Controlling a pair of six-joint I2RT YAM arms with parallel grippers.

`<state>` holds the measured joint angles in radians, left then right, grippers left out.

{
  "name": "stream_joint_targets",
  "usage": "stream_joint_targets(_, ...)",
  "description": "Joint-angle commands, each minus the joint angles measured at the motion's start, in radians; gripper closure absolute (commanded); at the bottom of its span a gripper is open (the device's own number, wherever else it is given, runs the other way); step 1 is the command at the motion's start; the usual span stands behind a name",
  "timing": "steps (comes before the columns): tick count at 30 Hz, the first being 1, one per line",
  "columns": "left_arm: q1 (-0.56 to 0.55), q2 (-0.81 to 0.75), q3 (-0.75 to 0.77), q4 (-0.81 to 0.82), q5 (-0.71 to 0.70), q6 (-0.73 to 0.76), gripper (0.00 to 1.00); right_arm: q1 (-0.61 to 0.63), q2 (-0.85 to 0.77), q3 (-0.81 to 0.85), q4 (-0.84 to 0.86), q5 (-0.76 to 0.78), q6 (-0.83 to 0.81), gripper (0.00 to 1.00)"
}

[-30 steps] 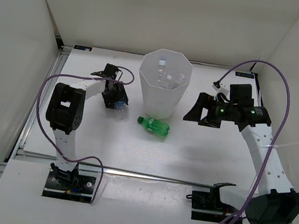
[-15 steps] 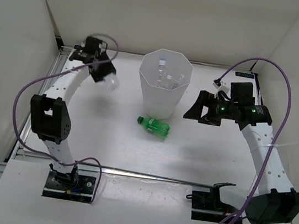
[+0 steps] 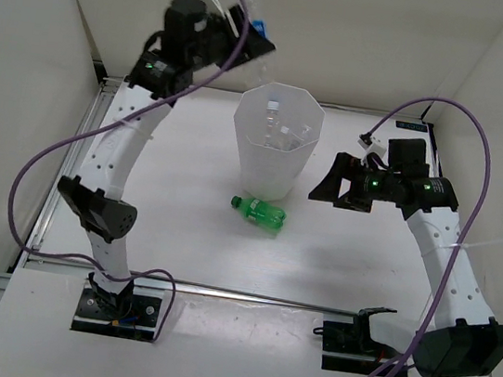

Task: Put the plastic bottles in the bin

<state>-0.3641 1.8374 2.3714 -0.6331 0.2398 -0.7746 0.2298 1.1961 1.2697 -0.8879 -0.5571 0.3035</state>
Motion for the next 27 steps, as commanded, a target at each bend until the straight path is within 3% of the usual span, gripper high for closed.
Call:
stream_joint_targets(1,-0.055,0.045,-0.153,-0.077,0.019,0.081,0.37,0.003,-0.047,0.03,-0.008,-0.01,-0.023,0.0)
stream_joint_targets(10,-0.117,0.097,-0.195,-0.077,0.01,0.167,0.32,0.003,-0.118,-0.003,-0.046,0.023,-0.032,0.0)
stream_joint_targets(16,-0.118,0.106,-0.182,-0.077,0.01,0.167,0.09,0.003,-0.127,-0.012,-0.065,0.033,-0.041,0.0)
stream_joint_targets(18,-0.118,0.097,-0.115,-0.077,0.032,0.158,0.0,0.003,-0.127,-0.035,-0.065,0.045,-0.05,0.0)
stream_joint_targets(23,-0.118,0.067,0.029,-0.077,0.076,0.11,0.0,0.003,-0.162,-0.09,-0.051,0.192,-0.05,0.0)
stream_joint_targets(27,-0.118,-0.108,-0.078,-0.077,-0.046,0.11,0.0,0.026,-0.22,-0.171,0.022,0.256,-0.11,0.0)
